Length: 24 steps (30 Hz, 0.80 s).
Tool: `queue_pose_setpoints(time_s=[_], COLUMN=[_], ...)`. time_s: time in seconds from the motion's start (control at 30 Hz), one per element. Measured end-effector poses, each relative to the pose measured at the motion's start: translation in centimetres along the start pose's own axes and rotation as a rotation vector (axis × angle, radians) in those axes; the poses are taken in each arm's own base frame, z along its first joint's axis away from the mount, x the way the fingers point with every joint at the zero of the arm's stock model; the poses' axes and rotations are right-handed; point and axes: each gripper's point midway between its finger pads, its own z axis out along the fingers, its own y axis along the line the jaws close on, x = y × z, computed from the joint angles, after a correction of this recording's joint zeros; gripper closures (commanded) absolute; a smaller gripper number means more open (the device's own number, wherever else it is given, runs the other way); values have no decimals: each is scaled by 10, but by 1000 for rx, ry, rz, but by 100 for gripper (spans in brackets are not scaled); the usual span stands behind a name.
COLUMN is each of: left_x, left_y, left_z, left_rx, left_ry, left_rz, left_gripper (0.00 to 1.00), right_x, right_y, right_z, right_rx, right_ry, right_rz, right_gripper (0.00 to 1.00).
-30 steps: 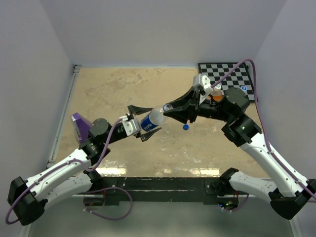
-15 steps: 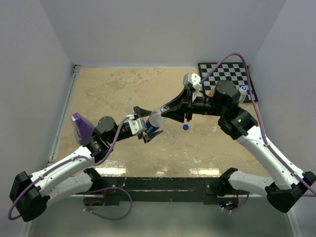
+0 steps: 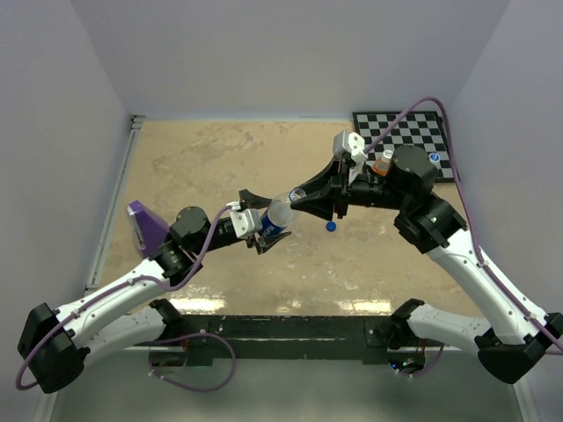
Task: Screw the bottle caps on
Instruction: Pick up the plastic bottle at the center of the board.
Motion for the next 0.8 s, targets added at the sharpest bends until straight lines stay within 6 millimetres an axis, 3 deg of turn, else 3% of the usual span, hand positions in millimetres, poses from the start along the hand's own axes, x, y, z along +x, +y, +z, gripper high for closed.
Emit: queue_pose_setpoints(time_s=[0.47, 0.57, 0.63, 0.8], left_x=[-4, -4, -4, -5], left_y=[-2, -3, -3, -1], left_z=[1, 0, 0, -3], left_rx=[1, 3, 2, -14], left_ry=[-32, -32, -30, -26], left_rz=[-43, -50, -53, -55], left_gripper=[28, 33, 35, 40], right_x=[-10, -10, -10, -11], right_y=[6, 5, 5, 4], right_z=[-5, -5, -5, -5], right_rx=[-2, -1, 3, 3], right_ry=[-31, -30, -31, -34], right_rz=[-22, -19, -19, -22], right_gripper=[99, 86, 82, 56])
